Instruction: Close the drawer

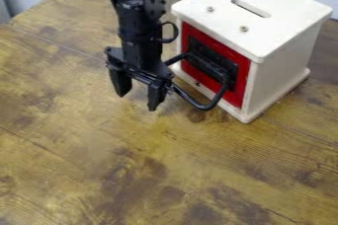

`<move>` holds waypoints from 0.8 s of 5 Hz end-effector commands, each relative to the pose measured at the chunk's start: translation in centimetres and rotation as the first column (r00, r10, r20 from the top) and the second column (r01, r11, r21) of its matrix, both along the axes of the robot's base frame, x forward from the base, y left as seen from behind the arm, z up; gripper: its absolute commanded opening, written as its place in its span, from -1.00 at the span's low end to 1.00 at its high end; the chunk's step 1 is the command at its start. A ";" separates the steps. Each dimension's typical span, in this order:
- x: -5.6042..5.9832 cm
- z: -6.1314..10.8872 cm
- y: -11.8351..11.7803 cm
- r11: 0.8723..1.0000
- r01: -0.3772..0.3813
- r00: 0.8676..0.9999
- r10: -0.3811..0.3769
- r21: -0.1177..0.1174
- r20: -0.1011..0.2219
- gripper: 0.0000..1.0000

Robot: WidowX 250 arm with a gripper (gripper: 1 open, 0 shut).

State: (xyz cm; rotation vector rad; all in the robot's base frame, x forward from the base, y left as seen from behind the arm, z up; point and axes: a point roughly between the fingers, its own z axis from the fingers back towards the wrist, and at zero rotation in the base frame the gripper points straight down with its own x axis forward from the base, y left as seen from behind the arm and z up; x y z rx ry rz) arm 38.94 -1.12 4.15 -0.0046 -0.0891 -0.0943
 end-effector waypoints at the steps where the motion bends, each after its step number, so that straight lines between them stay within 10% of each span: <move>1: 3.1 5.7 -1.8 1.000 -0.014 0.978 0.017 -0.015 0.209 1.00; 4: 5.3 6.3 0.7 0.986 -0.157 0.959 0.166 -0.061 0.228 1.00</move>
